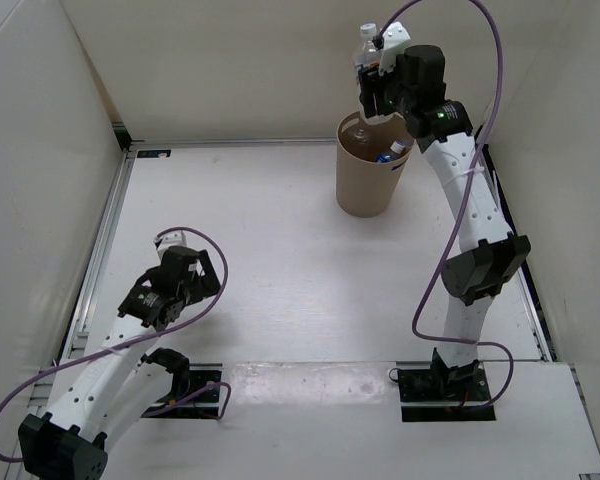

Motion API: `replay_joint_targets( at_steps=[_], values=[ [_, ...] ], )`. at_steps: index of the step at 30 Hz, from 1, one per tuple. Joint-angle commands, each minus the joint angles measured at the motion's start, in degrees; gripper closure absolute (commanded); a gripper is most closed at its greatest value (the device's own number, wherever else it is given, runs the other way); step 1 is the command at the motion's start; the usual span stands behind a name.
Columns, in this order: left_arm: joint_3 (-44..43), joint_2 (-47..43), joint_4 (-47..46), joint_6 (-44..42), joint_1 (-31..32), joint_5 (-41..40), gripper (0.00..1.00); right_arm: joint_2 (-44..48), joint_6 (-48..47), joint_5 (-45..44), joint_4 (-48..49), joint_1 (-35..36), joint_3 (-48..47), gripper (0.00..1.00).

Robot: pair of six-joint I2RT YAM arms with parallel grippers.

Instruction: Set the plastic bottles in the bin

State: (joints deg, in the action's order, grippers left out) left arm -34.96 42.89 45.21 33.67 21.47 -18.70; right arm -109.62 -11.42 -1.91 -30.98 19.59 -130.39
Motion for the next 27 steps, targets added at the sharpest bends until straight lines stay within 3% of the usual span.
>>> replay_joint_targets(
  at_steps=[1,9,10,11,27],
  values=[
    [-1.1,-1.0,0.8,0.4,-0.3,-1.5,0.00,0.1,2.6,1.3,-1.4,-1.2,0.3,0.66],
    [-0.9,-0.7,1.5,1.1,-0.4,-1.5,0.00,-1.6,2.5,5.5,-3.7,-3.6,0.0,0.40],
    [-1.0,-0.6,1.6,1.3,-0.4,-1.6,0.00,-1.6,2.4,6.0,-4.1,-3.9,-0.3,0.34],
    [-1.2,-0.5,1.5,1.2,-0.4,-1.5,0.00,-2.0,2.4,6.1,-5.0,-3.9,-1.0,0.10],
    [-1.0,-1.4,2.3,1.7,-0.3,-1.5,0.00,1.8,6.5,-0.7,-5.3,-5.2,-0.7,0.10]
  ],
)
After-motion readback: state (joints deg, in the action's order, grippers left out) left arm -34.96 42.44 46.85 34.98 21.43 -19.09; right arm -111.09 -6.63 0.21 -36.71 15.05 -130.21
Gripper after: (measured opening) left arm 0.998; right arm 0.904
